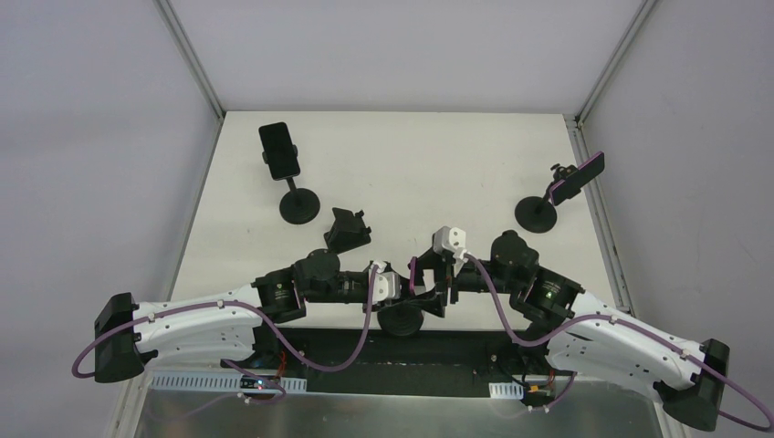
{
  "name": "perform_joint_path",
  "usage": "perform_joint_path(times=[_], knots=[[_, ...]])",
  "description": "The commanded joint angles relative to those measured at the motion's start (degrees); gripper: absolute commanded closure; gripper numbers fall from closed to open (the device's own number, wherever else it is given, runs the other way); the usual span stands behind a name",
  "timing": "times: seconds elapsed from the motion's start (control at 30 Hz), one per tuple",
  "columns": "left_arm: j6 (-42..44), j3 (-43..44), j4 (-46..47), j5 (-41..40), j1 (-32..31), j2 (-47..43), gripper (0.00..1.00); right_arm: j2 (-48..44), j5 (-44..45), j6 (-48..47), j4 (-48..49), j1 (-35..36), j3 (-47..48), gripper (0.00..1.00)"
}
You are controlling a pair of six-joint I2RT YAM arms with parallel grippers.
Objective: Remove the phone from the phone stand
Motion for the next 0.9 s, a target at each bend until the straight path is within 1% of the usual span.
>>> perform_joint_path(times=[0.0, 0.13, 0.2, 0.23, 0.27, 0.3, 0.4, 0.43, 0.47, 0.5, 0.67, 0.87], knots=[[0.6, 0.9, -1.5, 2.9, -0.3, 0.7, 1.0, -0.5, 0.7, 1.2, 3.7, 0.1, 0.9, 0.17], [0.4, 0.9, -1.5, 2.8, -0.3, 0.6, 1.0, -0.3, 0.3, 1.4, 4.2, 0.1, 1.4, 0.11], [0.3, 0.9, -1.5, 2.9, -0.3, 0.5, 1.0, -0.2, -0.1, 1.3, 4.2, 0.1, 1.5, 0.11], [0.3, 0.9, -1.5, 2.9, -0.3, 0.5, 1.0, -0.1, -0.3, 1.2, 4.2, 0.2, 1.3, 0.14], [0.2, 0.9, -1.5, 2.9, -0.3, 0.5, 1.0, 0.1, -0.4, 1.1, 4.1, 0.1, 1.2, 0.22], [0.3, 0.8, -1.5, 2.9, -0.3, 0.4, 1.0, 0.2, -0.6, 0.8, 3.6, 0.2, 1.2, 0.33], [0.3, 0.8, -1.5, 2.9, -0.3, 0.3, 1.0, 0.6, -1.1, -1.3, 1.3, 0.1, 1.4, 0.61], [0.3, 0.7, -1.5, 3.0, -0.3, 0.3, 1.0, 0.6, -0.3, -1.6, 1.0, 0.1, 1.4, 0.76], [0.3, 0.7, -1.5, 3.2, -0.3, 0.3, 1.0, 0.7, 0.9, -1.6, 1.2, 0.0, 1.1, 0.97], [0.4, 0.8, -1.5, 3.5, -0.3, 0.4, 1.0, 0.8, 2.1, -1.6, 1.6, -0.2, 0.9, 1.0], [1.0, 1.1, -1.5, 7.8, -0.3, 0.8, 1.0, 2.7, 1.1, -1.2, 2.8, -3.6, 1.6, 1.0], [0.8, 1.9, -1.5, 12.4, -0.3, 2.1, 1.0, 4.5, 1.4, -1.1, 7.0, -9.8, 1.1, 1.0]])
